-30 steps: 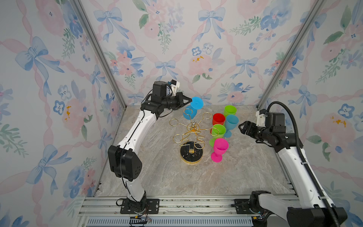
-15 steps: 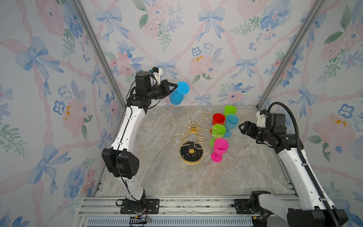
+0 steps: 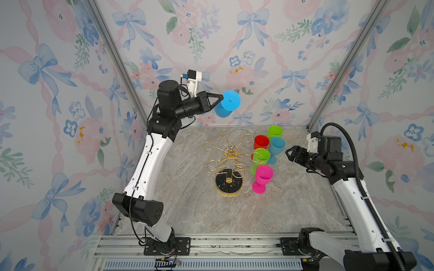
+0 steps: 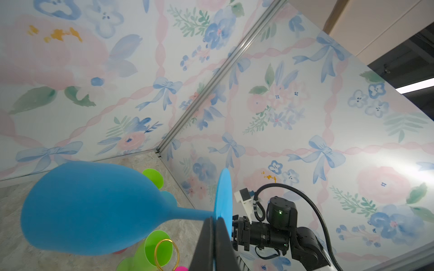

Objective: Take the wine glass off the wine glass rack
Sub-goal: Place the wine glass at the middle-right of the table.

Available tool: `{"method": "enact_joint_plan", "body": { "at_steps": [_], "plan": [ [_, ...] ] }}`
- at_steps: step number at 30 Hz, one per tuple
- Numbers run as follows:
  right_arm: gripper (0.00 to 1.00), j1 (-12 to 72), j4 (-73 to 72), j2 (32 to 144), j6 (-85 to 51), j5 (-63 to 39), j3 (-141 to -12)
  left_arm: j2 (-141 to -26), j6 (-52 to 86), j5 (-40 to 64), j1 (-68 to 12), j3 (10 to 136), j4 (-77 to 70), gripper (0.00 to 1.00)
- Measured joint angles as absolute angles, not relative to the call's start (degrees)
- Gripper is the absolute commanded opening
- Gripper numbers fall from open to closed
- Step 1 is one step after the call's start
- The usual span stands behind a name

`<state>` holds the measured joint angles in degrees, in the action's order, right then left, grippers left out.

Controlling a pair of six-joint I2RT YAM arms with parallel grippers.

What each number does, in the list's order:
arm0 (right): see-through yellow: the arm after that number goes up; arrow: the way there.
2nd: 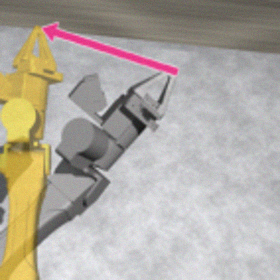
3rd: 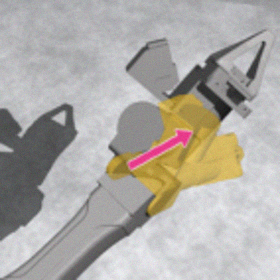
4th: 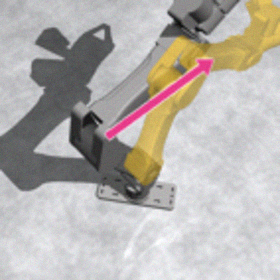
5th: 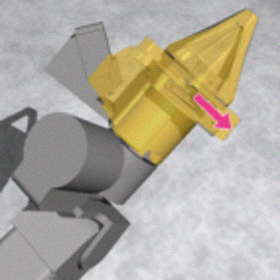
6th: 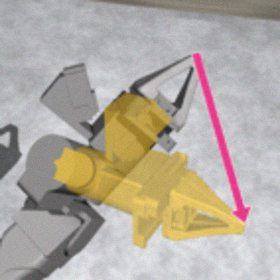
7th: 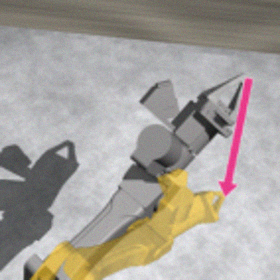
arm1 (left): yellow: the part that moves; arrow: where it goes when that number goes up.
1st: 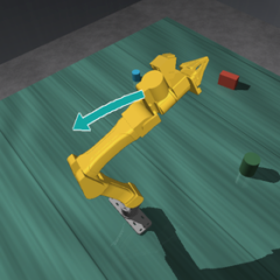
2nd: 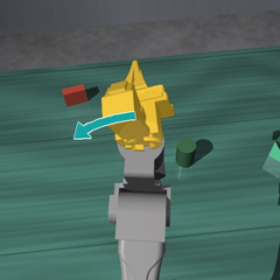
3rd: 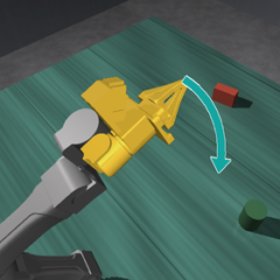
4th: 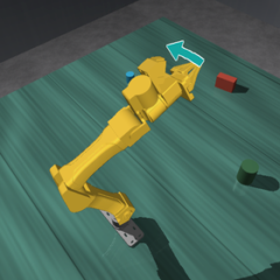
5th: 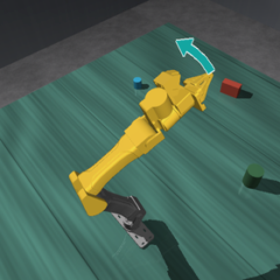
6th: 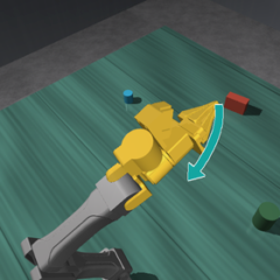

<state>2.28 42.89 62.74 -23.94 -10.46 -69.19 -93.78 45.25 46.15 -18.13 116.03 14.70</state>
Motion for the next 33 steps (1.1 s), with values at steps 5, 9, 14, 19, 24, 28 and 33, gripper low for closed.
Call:
{"method": "enact_joint_plan", "body": {
  "at_steps": [5,9,14,19,24,28,33],
  "plan": [
    [0.8,2.3,44.4,61.0,-23.4,-9.6,-69.2,-93.8,44.1,50.2,-25.6,117.5,13.6,0.0],
    [0.8,2.3,46.5,59.3,-22.9,-9.0,-69.2,-93.8,42.0,52.9,-30.7,117.6,13.3,0.0],
    [0.8,2.3,49.1,57.0,-22.5,-8.3,-69.3,-93.8,38.9,55.9,-35.4,117.6,13.3,0.0],
    [0.8,2.3,52.3,56.0,-22.0,-6.8,-69.9,-93.4,35.5,60.2,-39.1,116.4,13.1,0.0],
    [0.81,2.2,57.3,56.1,-21.2,-3.3,-71.7,-89.8,30.7,63.7,-41.7,109.1,12.9,0.0],
    [0.81,0.8,61.1,56.1,-20.2,-1.8,-71.9,-84.1,25.1,64.9,-42.4,100.2,13.1,0.0],
    [0.81,-0.4,64.5,56.1,-19.7,-2.3,-72.3,-75.5,15.6,63.9,-44.2,90.9,13.4,0.0]
  ]
}}
